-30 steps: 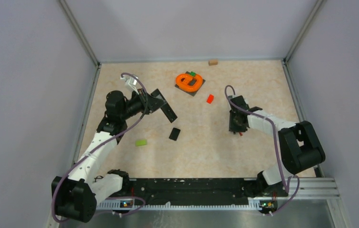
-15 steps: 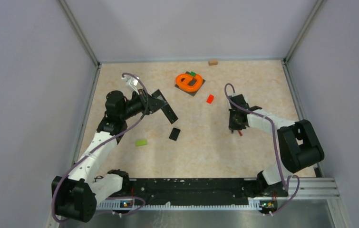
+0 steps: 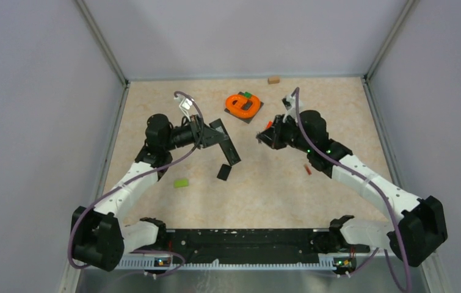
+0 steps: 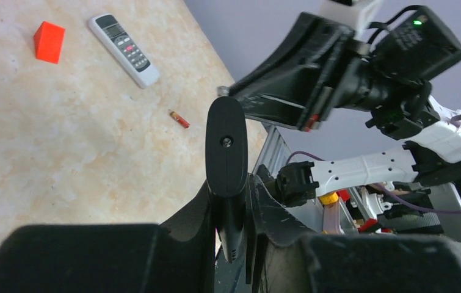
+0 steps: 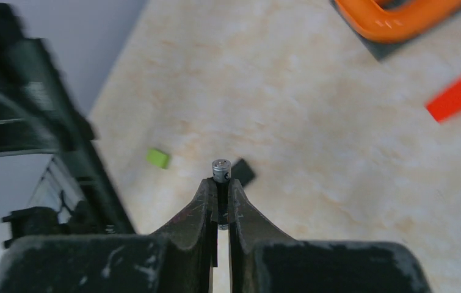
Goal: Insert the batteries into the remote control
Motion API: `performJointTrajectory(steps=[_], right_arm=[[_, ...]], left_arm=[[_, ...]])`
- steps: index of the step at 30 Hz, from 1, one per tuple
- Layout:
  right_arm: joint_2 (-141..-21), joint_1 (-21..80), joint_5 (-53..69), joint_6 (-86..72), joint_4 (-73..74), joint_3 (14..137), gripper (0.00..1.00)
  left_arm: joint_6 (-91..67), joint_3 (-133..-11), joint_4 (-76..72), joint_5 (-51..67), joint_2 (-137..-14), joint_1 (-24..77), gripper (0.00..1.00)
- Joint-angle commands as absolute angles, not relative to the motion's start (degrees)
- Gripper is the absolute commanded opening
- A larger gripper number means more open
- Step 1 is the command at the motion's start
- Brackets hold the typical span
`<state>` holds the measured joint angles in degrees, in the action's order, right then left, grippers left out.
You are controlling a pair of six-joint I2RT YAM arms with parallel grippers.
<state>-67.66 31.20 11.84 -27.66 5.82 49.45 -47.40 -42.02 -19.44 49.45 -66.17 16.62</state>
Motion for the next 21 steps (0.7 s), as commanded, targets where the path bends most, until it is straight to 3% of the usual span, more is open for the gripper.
performJointTrajectory(steps=[1, 8, 21], right_arm=[[-64.8, 39.2, 13.3, -28.9, -5.2, 55.2, 0.01], [-66.5, 48.8, 6.2, -23.6, -6.8, 59.5, 0.01], [-69.1, 51.0, 4.4, -20.2, -2.2, 61.3, 0.01]], left_arm=[[-52.4, -43.0, -30.2, 51.4, -66.5, 16.9, 0.00], [-61.9, -46.3, -28.8, 51.9, -69.9, 16.9, 0.00], [-67.1, -46.7, -33.5, 52.2, -72.0, 16.9, 0.00]])
